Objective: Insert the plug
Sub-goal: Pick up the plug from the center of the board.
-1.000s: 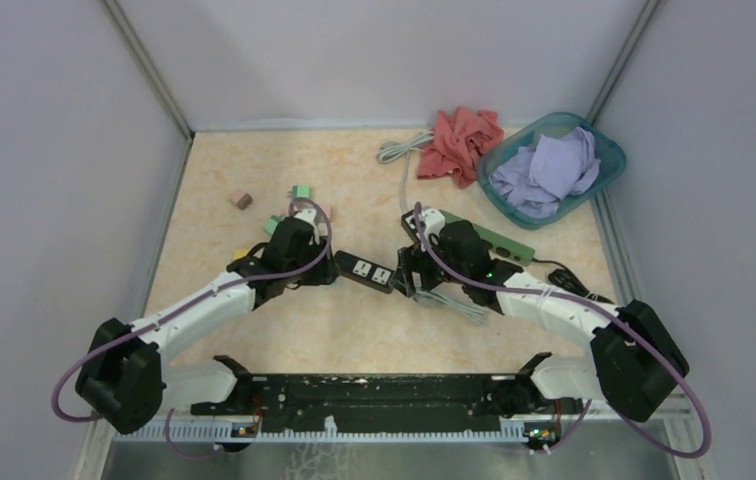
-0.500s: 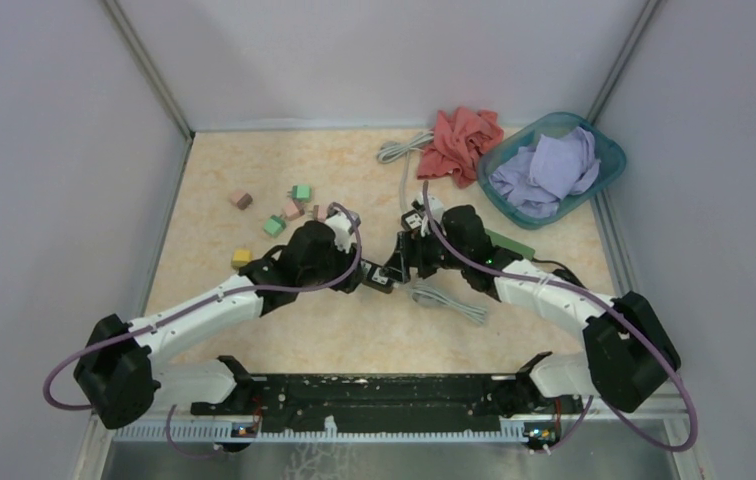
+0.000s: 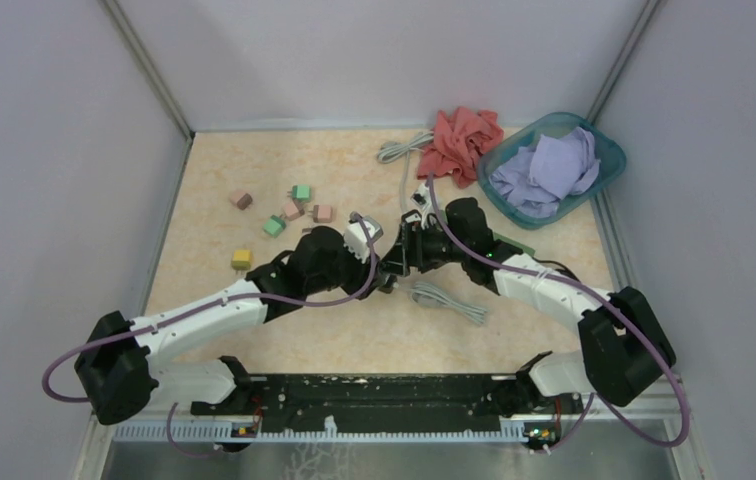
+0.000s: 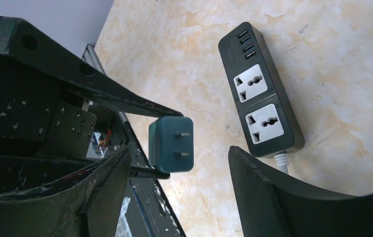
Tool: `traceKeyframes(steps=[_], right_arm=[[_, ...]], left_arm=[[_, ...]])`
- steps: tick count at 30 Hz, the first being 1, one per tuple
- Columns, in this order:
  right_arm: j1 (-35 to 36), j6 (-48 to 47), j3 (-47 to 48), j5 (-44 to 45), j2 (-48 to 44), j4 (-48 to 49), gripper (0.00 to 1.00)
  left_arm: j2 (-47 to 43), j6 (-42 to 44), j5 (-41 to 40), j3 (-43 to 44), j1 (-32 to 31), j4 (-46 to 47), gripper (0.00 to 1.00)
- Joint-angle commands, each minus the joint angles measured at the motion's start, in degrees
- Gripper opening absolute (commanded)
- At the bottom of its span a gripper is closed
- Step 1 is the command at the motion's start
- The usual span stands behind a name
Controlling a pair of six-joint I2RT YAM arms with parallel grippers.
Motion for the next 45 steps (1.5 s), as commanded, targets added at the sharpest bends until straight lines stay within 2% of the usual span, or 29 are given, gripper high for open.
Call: traceKeyframes(steps=[1, 9, 12, 17, 22, 27, 31, 35, 40, 45], right_arm=[[-0.3, 0.9, 2.7, -3.4, 1.6, 3.3, 0.71], [-0.3, 1.6, 2.4, -7.7, 4.1, 5.1, 0.59], [-0.3, 1.9, 2.2, -9.1, 4.2, 6.2, 0.51], [-0.3, 3.5, 1.1, -9.8, 3.7, 9.5, 0.27], [-0.7, 4.5, 0.0, -8.9, 2.5, 12.3, 0.01], [-3.1, 7.9, -2.8, -8.4, 0.6, 17.6, 0.0], [-4.8, 9.9, -5.4, -7.5, -1.5, 22.1, 0.0], [-5.7, 12.0, -8.1, -4.9, -3.7, 26.4, 0.0], [-6.1, 16.1, -11.2, -1.0, -6.1, 33.3, 0.0], [-6.1, 19.2, -13.5, 0.4, -6.3, 38.1, 0.0]], left_arm=[[-0.1, 2.7, 2.3, 1.2, -1.4, 4.2, 0.44], [-1.1, 3.3, 3.5, 0.0, -2.0, 6.8, 0.44], [-1.0, 3.2, 3.8, -0.3, -2.2, 7.5, 0.44], [-0.9, 3.3, 3.2, -0.4, -2.2, 7.7, 0.5], [-2.9, 1.4, 1.1, -1.8, -2.2, 10.0, 0.63], [-6.9, -1.7, -3.0, -6.2, -2.1, 15.5, 0.77], [-9.4, -4.9, -2.1, -9.0, -1.1, 20.0, 0.81], [-9.5, -10.4, 3.3, -10.7, 2.4, 23.9, 0.83], [-8.5, -21.7, 15.0, -14.9, 10.6, 33.2, 0.83], [-8.1, -30.5, 18.5, -18.1, 13.1, 41.8, 0.83]])
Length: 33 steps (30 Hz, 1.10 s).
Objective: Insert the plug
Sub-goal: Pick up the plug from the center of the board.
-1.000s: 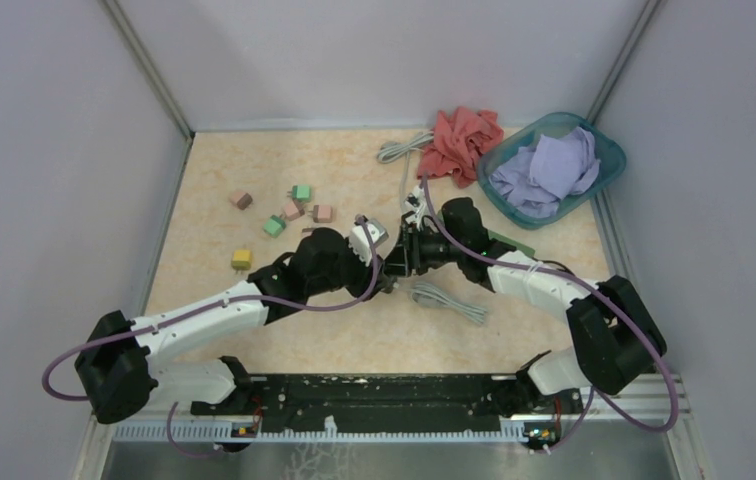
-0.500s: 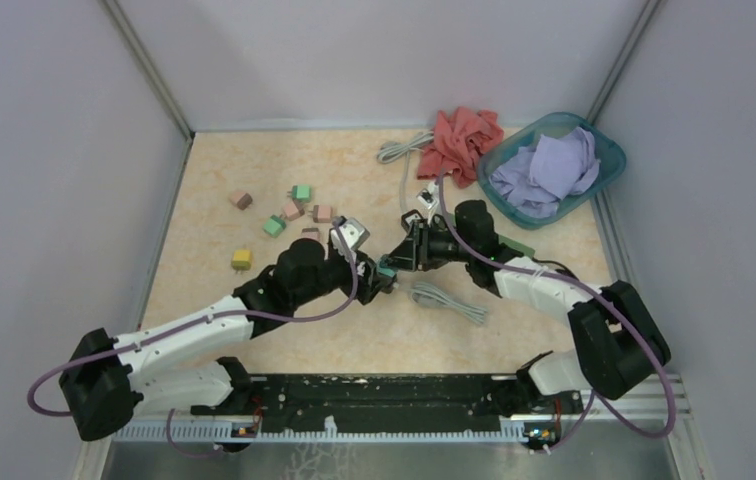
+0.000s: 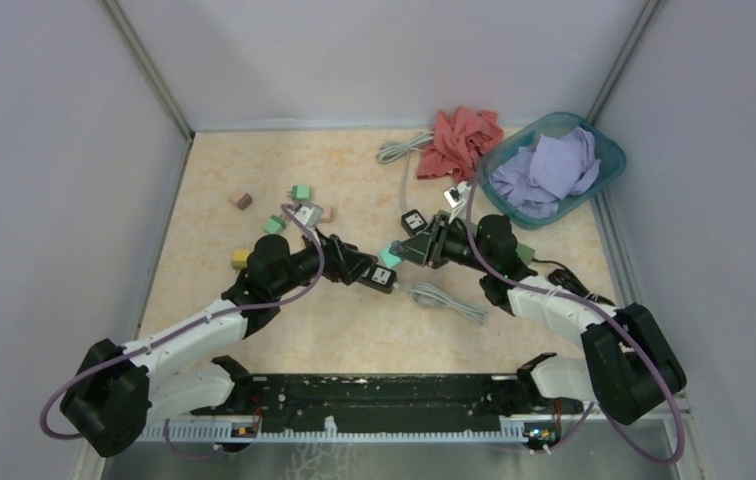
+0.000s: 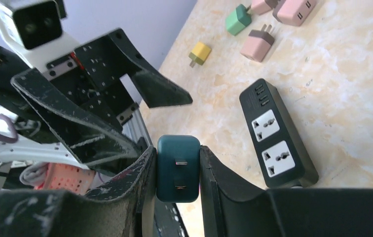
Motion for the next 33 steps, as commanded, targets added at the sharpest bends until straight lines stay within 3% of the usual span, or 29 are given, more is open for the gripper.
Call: traceKeyframes(steps=[1, 9, 17, 26, 33], right_arm=[[-0.5, 4.1, -1.0, 2.0, -1.4, 11.0, 0.0], [-0.5, 10.9, -2.0, -0.6, 2.3, 21.9, 0.0], [-0.4, 17.2, -3.1, -3.2, 6.3, 31.7, 0.0], [-0.2, 18.5, -2.9, -4.6, 8.4, 34.6, 0.0], [-0.1, 18.2, -2.6, -6.0, 10.5, 35.5, 0.0]], left_arm=[[0.5, -10.2, 6.8, -1.9, 0.8, 11.1, 0.83], [4.1, -21.6, 7.4, -4.3, 0.9, 20.6, 0.78], [8.8, -27.6, 10.1, -4.1, 0.9, 28.0, 0.69], [10.4, -30.4, 9.6, -4.8, 0.9, 31.7, 0.51], [12.5, -31.0, 10.7, -4.7, 0.9, 34.5, 0.28]])
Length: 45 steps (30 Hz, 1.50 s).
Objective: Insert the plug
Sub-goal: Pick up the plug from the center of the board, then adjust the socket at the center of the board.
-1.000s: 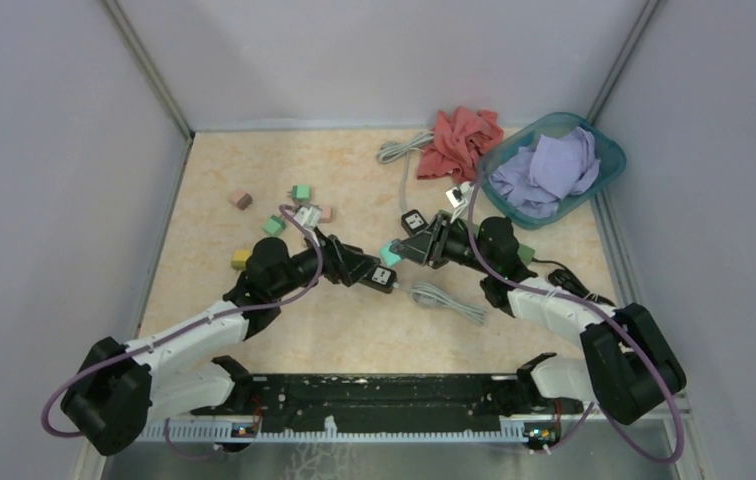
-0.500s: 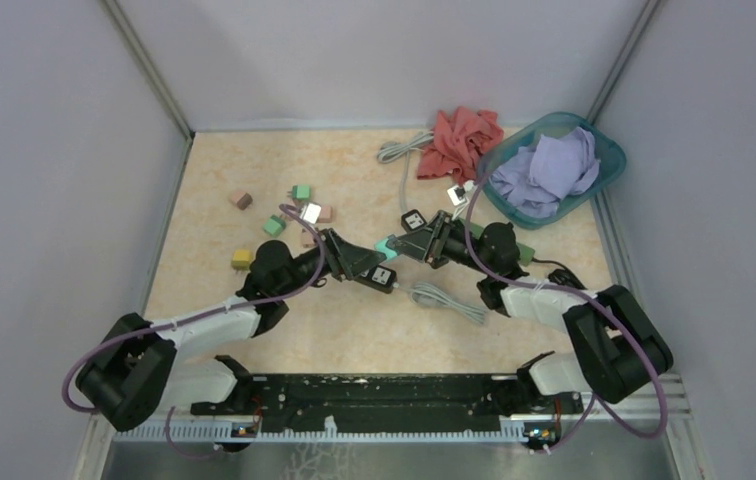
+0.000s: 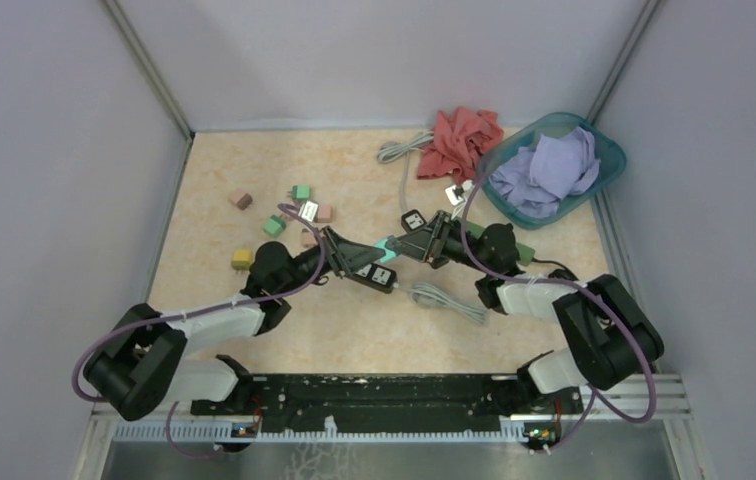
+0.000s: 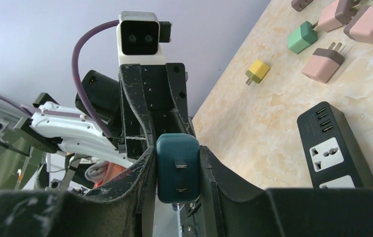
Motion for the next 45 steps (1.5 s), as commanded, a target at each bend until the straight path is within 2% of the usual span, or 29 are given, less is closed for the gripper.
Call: traceKeyframes(steps=[1, 3, 8, 14, 18, 26, 33, 38, 45], right_arm=[[0.0, -0.5, 0.9, -2.0, 1.3, 5.3, 0.0], [0.0, -1.4, 1.1, -3.0, 1.7, 4.6, 0.02], [-0.4, -9.2, 3.1, -2.9, 0.0, -6.0, 0.22], [-0.5, -24.7, 8.2, 0.5, -3.2, -27.9, 0.49], [-0.5, -35.2, 12.0, 3.4, -3.6, -42.1, 0.6], [1.1, -51.8, 17.7, 13.9, -2.6, -61.4, 0.7], [9.2, -59.4, 21.1, 25.2, 1.4, -63.4, 0.76], [13.4, -63.6, 23.3, 30.6, 5.1, -63.9, 0.76], [16.6, -64.5, 26.3, 34.2, 10.7, -65.3, 0.74]], left_arm=[[1.0, -0.4, 1.9, -0.6, 0.2, 5.1, 0.23], [0.8, -0.9, 1.4, -1.2, 0.2, 5.1, 0.14], [-1.2, -0.4, -1.2, -2.0, 0.5, 0.3, 0.0], [-6.2, 1.2, -8.7, -1.8, 0.8, -14.6, 0.0], [-10.1, 3.6, -13.7, -0.2, 0.8, -25.6, 0.0], [-17.2, 6.5, -25.9, 3.7, 0.9, -46.0, 0.0], [-20.2, 6.5, -36.3, 7.9, 1.0, -61.9, 0.0], [-21.5, 6.1, -38.3, 7.8, 1.6, -64.6, 0.0], [-20.8, 6.5, -37.4, 7.5, 3.1, -65.5, 0.0]])
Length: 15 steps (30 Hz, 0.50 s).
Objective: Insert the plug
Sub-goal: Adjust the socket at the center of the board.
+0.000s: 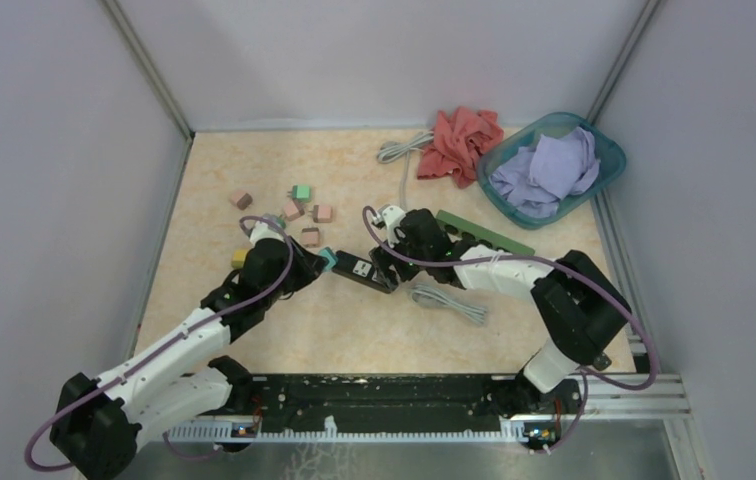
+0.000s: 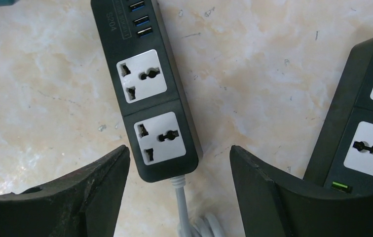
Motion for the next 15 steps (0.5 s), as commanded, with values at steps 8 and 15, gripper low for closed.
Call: traceKeyframes(steps=[8, 15], right_arm=[[4.0, -2.7, 5.5, 5.8, 4.9, -0.4, 0.69], [4.0, 3.7, 7.3, 14.1, 7.9, -2.1, 0.53]], left_arm=[[0.0, 1.3, 0.3, 0.6, 1.9, -1.5, 0.0], [-0.5, 0.9, 0.1, 0.2, 2.4, -1.6, 0.0]])
